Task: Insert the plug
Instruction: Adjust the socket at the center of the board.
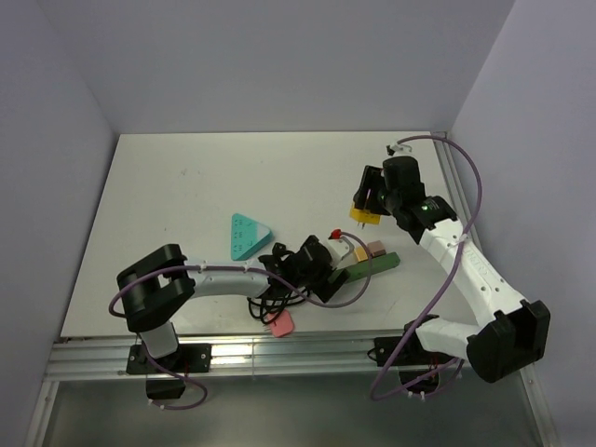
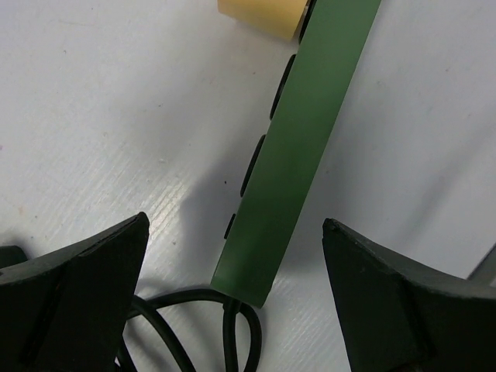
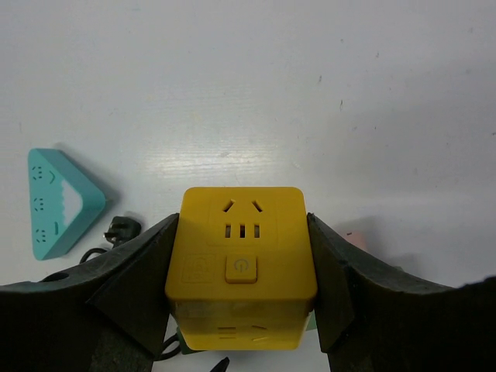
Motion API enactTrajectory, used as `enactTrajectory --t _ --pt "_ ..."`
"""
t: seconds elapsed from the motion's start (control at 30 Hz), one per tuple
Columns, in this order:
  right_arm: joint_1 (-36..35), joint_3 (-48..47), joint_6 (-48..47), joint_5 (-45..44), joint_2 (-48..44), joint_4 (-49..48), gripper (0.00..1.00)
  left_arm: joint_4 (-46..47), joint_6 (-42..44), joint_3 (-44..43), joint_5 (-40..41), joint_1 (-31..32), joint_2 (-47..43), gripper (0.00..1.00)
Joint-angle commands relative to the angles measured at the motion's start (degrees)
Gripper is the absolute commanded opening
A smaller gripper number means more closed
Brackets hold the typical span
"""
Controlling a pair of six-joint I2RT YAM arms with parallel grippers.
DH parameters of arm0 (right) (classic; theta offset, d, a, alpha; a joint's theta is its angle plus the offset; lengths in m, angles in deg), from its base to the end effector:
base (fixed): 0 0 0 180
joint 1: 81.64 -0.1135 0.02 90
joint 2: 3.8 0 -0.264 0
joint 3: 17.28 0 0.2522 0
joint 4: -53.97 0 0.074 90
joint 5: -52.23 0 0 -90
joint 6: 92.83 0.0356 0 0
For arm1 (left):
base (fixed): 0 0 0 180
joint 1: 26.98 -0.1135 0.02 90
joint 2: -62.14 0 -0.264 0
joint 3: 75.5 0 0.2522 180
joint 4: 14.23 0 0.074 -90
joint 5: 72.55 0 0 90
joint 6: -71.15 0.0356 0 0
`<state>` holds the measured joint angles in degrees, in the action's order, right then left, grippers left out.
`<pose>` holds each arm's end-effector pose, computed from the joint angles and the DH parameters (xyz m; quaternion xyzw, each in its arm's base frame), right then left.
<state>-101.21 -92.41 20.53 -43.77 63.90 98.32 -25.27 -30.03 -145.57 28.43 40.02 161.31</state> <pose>0.2438 0.0827 0.3246 0.0529 0.8921 0.1197 0.4324 0.1491 -0.3340 0.1812 0.3869 0.8165 -0.1972 0.3804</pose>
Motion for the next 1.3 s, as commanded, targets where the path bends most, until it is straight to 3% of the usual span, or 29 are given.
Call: enactTrajectory --t 0.0,0.13,0.17,0.23,0.3,0.33,0.37,0.53,0.67,0.83,0.9,1.0,1.03,1.13,1.23,1.27 --pt "0.85 0.28 0.55 1.25 -3.19 -3.87 0.00 -0.70 1.77 -1.69 2.02 0.50 0.22 0.99" --pt "0.94 0.54 0.55 1.78 -3.45 -4.05 0.00 -2.54 1.86 -4.76 2.11 0.41 4.00 0.88" --pt "1.03 0.63 0.47 1.87 -3.37 -4.13 0.00 -4.63 1.78 -5.20 1.94 0.41 4.44 0.76" --pt "0.94 0.72 0.46 2.04 -3.45 -4.13 0.00 -5.01 1.60 -5.12 1.76 0.41 4.71 0.62" --pt "1.11 0.81 0.55 2.04 -3.45 -4.31 0.00 -5.09 1.69 -4.07 2.28 0.50 3.84 0.36" --pt "1.12 0.81 0.55 1.96 -3.45 -4.40 0.00 -5.27 1.77 -3.81 4.46 0.67 3.48 0.07" --pt "1.12 0.89 0.55 1.96 -3.54 -4.40 0.00 -5.44 1.78 -3.72 7.18 0.93 3.31 0.00" --pt "1.38 1.16 0.90 2.48 -3.72 -4.84 0.00 -5.19 1.42 -4.33 25.28 2.60 4.09 0.00" --pt "1.64 1.33 1.08 2.66 -3.45 -5.10 0.00 -3.25 7.37 -6.26 49.23 5.24 8.39 0.00" --pt "2.43 2.12 1.78 2.48 -4.68 -5.80 0.00 -5.43 12.41 -12.93 58.71 8.66 22.18 0.00" --pt "3.05 2.65 1.87 2.75 -5.56 -6.07 0.00 -10.08 9.53 -16.26 58.98 9.28 26.13 0.06" --pt "3.66 3.00 1.87 3.27 -6.00 -6.24 0.00 -11.08 7.58 -16.12 56.26 9.81 25.11 0.41" --pt "3.75 3.00 1.87 3.71 -6.00 -6.33 0.00 -10.46 7.32 -15.50 54.08 9.81 23.97 0.62" --pt "4.02 2.92 1.96 3.89 -5.91 -6.24 0.00 -8.35 5.82 -12.34 48.99 9.81 18.52 0.87" --pt "4.28 2.92 2.05 3.98 -6.18 -6.24 0.00 -5.72 4.50 -9.17 41.97 9.81 12.46 1.00" --pt "4.37 2.92 2.05 3.98 -6.27 -6.24 0.00 -5.19 4.07 -8.38 40.45 9.81 10.97 0.99"
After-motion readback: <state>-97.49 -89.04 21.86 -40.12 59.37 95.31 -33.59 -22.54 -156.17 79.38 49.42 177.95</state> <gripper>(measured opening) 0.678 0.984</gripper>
